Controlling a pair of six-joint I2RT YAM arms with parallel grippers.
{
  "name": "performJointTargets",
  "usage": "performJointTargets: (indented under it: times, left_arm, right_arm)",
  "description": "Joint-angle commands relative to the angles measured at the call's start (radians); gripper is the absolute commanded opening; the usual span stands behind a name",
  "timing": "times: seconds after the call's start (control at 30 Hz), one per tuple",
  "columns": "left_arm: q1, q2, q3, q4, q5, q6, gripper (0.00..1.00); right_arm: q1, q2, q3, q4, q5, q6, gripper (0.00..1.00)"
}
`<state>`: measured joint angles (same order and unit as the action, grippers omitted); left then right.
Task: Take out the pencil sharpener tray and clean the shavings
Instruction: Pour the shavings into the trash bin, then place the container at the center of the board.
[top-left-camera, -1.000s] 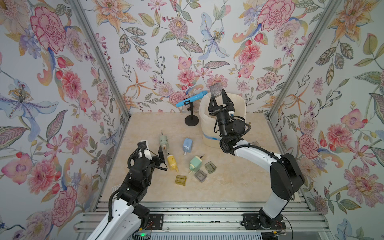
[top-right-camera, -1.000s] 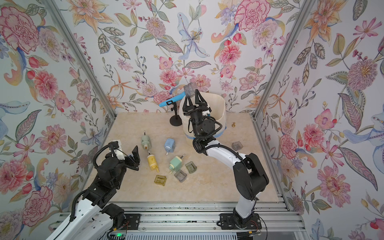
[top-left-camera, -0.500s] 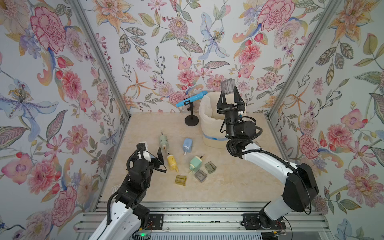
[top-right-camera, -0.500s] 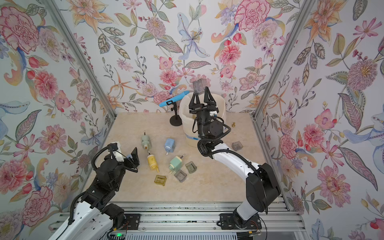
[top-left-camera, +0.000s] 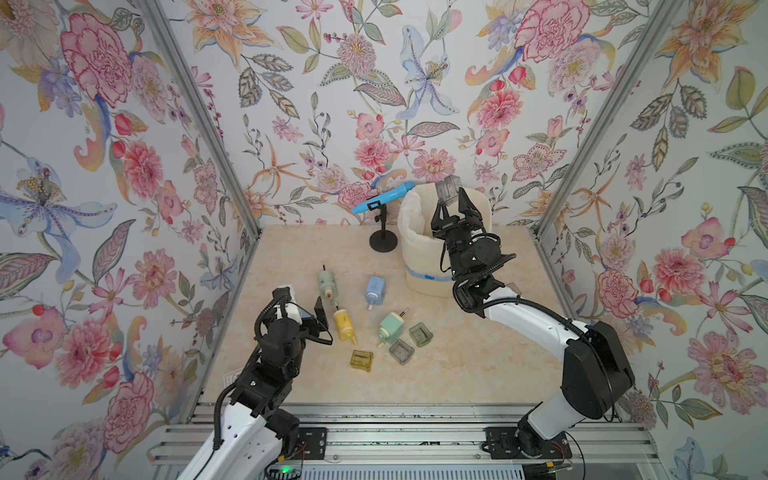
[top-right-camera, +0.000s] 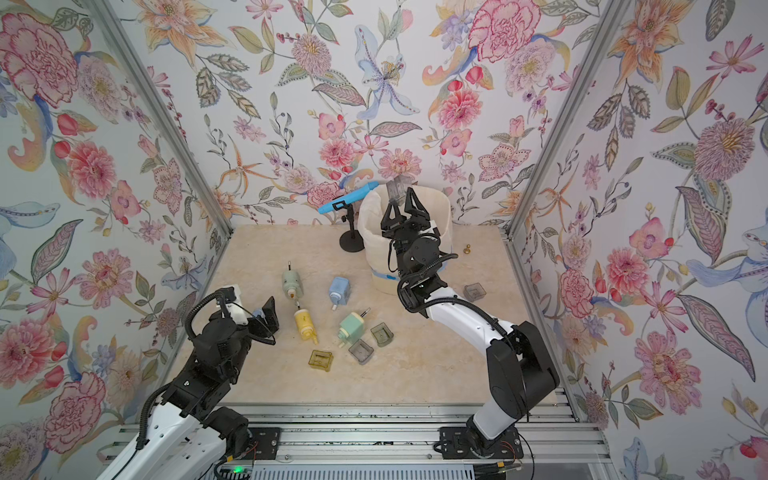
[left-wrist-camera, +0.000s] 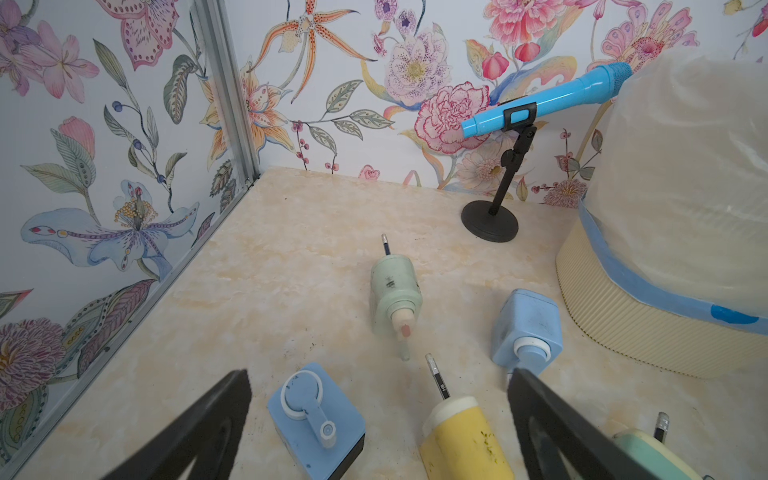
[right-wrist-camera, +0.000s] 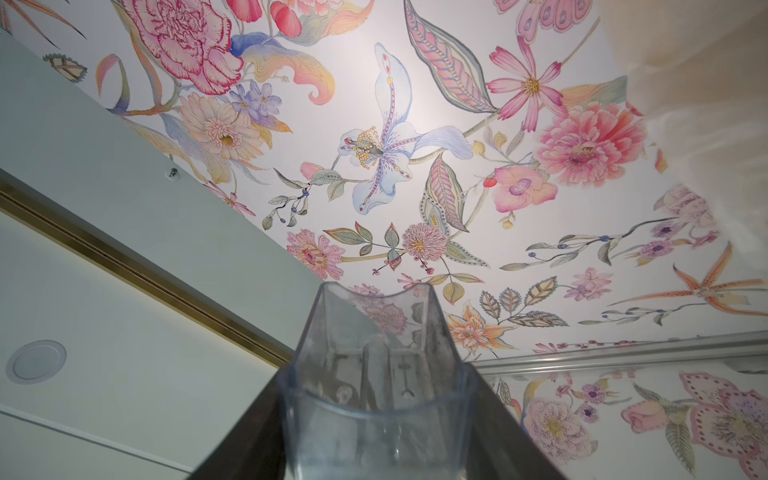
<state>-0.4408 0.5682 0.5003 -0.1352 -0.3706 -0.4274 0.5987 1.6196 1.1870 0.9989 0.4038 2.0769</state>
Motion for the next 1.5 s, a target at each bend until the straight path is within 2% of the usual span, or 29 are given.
performJointTargets:
  times: [0.0,0.17,0.33,0.4,0.5,0.6,0.63,0.77,0.93,1.03,1.13,1.27,1.37,1.47]
  left_arm:
    - [-0.015,-0.012,0.006,-0.022,-0.003,-0.013,1.00]
    - [-0.014,-0.003,-0.021,0.033,-0.003,0.010,1.00]
    - [-0.015,0.034,-0.029,0.107,0.013,0.042,1.00]
    - [-0.014,0.049,-0.031,0.138,0.020,0.061,1.00]
    - [-0.016,0.076,-0.033,0.190,0.038,0.093,1.00]
    - [-0.015,0.114,-0.037,0.249,0.060,0.131,1.00]
    - [-0.014,0.132,-0.037,0.272,0.069,0.144,1.00]
    - [-0.013,0.208,-0.035,0.351,0.096,0.188,1.00]
    - [-0.013,0.303,-0.017,0.428,0.120,0.214,1.00]
    - [-0.012,0.347,-0.005,0.460,0.124,0.221,1.00]
    - [-0.012,0.370,-0.003,0.494,0.125,0.226,1.00]
    - [-0.012,0.383,-0.014,0.535,0.124,0.237,1.00]
    - [-0.012,0.390,-0.019,0.546,0.141,0.242,1.00]
    - [-0.012,0.383,-0.023,0.551,0.171,0.237,1.00]
  right_arm:
    - [-0.036,0.038,0.061,0.141,-0.144,0.322,0.48]
    - [-0.150,0.086,0.209,0.134,-0.641,0.128,0.46]
    - [-0.232,0.196,0.388,0.177,-1.087,0.021,0.46]
    - [-0.252,0.226,0.408,0.197,-1.200,-0.009,0.46]
    - [-0.271,0.236,0.395,0.178,-1.363,-0.146,0.45]
    - [-0.281,0.178,0.341,0.013,-1.461,-0.406,0.44]
    - [-0.283,0.143,0.326,-0.090,-1.479,-0.550,0.45]
    - [-0.277,-0.001,0.298,-0.513,-1.466,-1.099,0.50]
    - [-0.283,-0.134,0.264,-0.671,-1.441,-1.407,0.51]
    - [-0.275,-0.186,0.342,-0.992,-1.312,-1.689,0.52]
    - [-0.263,-0.224,0.417,-1.244,-1.126,-1.928,0.51]
    - [-0.226,-0.293,0.410,-1.346,-0.807,-2.142,0.49]
    - [-0.193,-0.366,0.331,-1.352,-0.747,-2.254,0.49]
    - [-0.187,-0.442,0.222,-1.340,-0.779,-2.236,0.50]
